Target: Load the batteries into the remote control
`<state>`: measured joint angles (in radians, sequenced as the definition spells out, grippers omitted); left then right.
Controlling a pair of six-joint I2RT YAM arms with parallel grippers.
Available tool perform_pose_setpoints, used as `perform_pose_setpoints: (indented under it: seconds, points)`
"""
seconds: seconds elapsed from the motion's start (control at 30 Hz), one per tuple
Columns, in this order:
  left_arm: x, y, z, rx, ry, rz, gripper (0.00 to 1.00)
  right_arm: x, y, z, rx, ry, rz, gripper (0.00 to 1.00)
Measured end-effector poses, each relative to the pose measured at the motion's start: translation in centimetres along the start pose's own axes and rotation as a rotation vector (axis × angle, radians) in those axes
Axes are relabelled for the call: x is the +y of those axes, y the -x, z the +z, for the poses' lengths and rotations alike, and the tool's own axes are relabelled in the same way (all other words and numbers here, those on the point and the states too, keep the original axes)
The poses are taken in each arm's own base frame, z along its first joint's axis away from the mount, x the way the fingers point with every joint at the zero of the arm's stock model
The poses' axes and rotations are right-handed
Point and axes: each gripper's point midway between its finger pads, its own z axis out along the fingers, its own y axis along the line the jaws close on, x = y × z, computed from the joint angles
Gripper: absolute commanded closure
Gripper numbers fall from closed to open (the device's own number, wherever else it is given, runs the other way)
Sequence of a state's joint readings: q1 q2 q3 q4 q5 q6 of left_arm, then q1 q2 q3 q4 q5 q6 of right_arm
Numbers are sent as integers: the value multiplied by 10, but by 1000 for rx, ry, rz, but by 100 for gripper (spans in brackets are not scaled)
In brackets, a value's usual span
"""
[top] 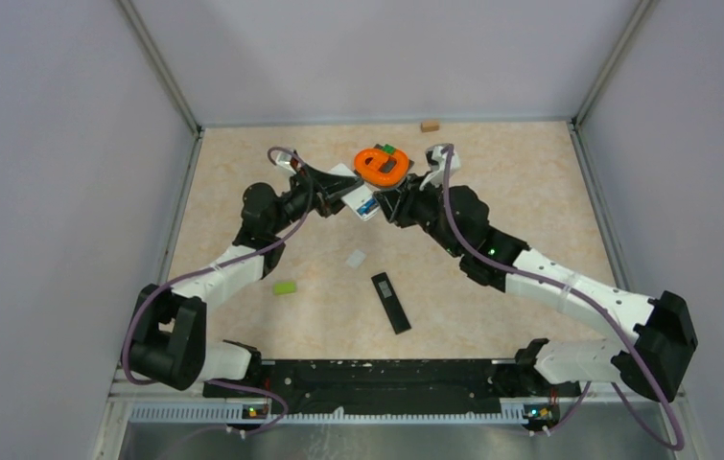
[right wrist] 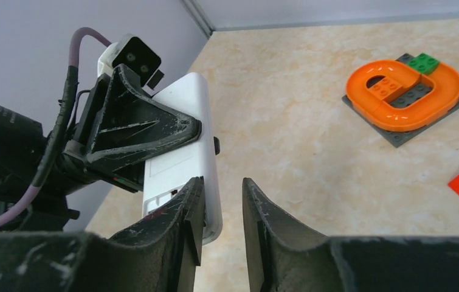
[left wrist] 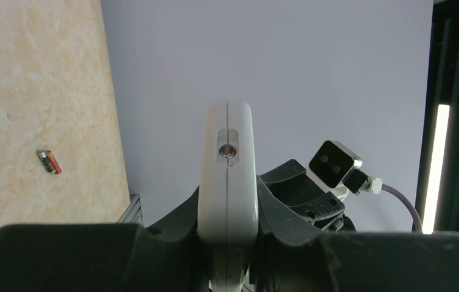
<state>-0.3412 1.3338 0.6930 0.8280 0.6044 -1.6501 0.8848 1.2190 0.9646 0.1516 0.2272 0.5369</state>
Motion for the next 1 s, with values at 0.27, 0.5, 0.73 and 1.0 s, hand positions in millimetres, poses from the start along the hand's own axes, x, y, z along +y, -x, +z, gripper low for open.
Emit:
perform_pose_setpoints:
  seconds: [0.27, 0.5, 0.73, 1.0]
  points:
    - [14, 3, 0, -15, 61, -71, 100, -10, -1, 1, -19, -52, -157, 62]
    - [21, 4, 1, -19, 89, -115, 100, -16, -2, 2, -26, -78, -268, 57]
    - [30, 2, -1, -12, 129, -140, 100, -19, -6, 1, -24, -92, -348, 45]
    - [30, -8, -7, 48, 122, 16, 100, -18, -12, -12, 56, -85, -265, 24]
